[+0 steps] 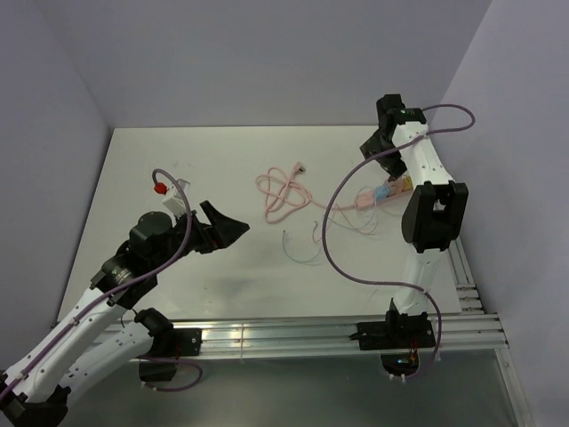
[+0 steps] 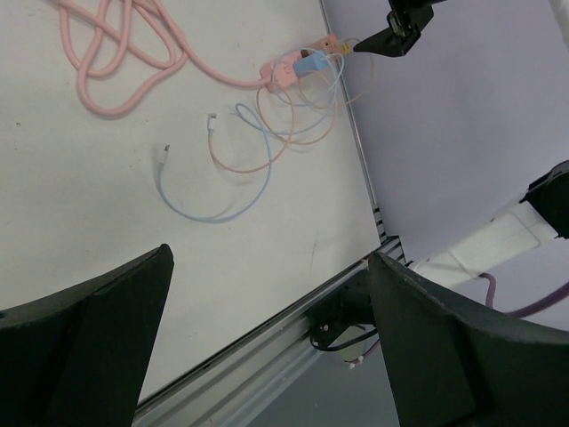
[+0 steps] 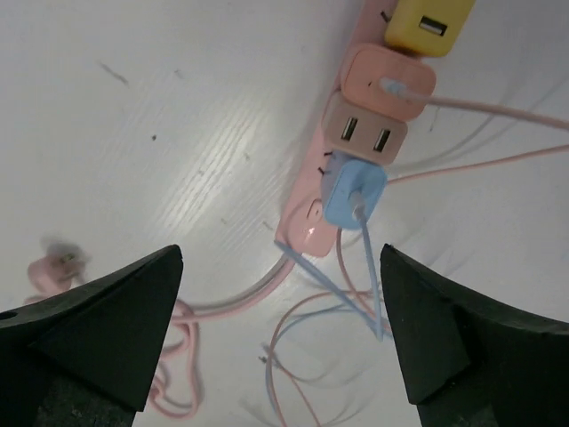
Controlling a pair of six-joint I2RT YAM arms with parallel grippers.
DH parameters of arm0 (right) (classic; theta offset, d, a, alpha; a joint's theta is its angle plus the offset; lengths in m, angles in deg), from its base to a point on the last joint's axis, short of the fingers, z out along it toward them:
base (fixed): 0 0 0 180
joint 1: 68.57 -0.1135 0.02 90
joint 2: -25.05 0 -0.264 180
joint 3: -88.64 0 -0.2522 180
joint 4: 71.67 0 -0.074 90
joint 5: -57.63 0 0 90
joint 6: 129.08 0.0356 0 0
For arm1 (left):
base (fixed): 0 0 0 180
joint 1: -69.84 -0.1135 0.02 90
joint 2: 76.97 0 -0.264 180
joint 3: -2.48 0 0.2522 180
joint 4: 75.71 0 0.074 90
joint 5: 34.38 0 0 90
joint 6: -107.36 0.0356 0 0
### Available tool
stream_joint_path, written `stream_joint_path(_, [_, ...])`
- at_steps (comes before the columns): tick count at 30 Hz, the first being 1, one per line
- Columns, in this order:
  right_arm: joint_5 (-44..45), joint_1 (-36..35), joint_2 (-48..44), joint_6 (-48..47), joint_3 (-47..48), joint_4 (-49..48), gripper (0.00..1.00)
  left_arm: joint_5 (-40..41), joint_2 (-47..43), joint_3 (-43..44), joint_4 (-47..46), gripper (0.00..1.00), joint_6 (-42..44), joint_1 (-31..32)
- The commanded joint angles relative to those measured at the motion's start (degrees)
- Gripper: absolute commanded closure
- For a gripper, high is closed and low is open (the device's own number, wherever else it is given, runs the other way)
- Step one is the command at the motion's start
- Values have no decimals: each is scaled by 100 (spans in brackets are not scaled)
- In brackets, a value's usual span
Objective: Insert the plug
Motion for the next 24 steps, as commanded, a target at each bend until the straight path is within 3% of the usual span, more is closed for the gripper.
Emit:
stream_joint_path(1, [161,-112,-633,-238,-17,81,0,34,-152,246,20,4,-118,-21])
stream_joint_path(7, [520,-594,-1799,-632,-710,-409,0,-54,-117,184,-23,3,-241,-30])
stream_joint_path(10, [626,-997,-2765,-1132,-1798,-1418,0,-273,93,97,-225,3,-311,-30])
stream_joint_path(14, [381,-1569,-3963,-2162,-4022,-3297,0,-598,480,-26,-638,2,-417,-47])
stream_joint_path(18, [-329,-1711,-4456,-2216,-4736,-3189,0,-1097,1033,-131,-1121,1,-539,-196])
stream_joint_path(24, [-1015,-1896,-5754,-2401,-5922,-3688,0,-2337,1771,-764,-2859,1,-1233,-864])
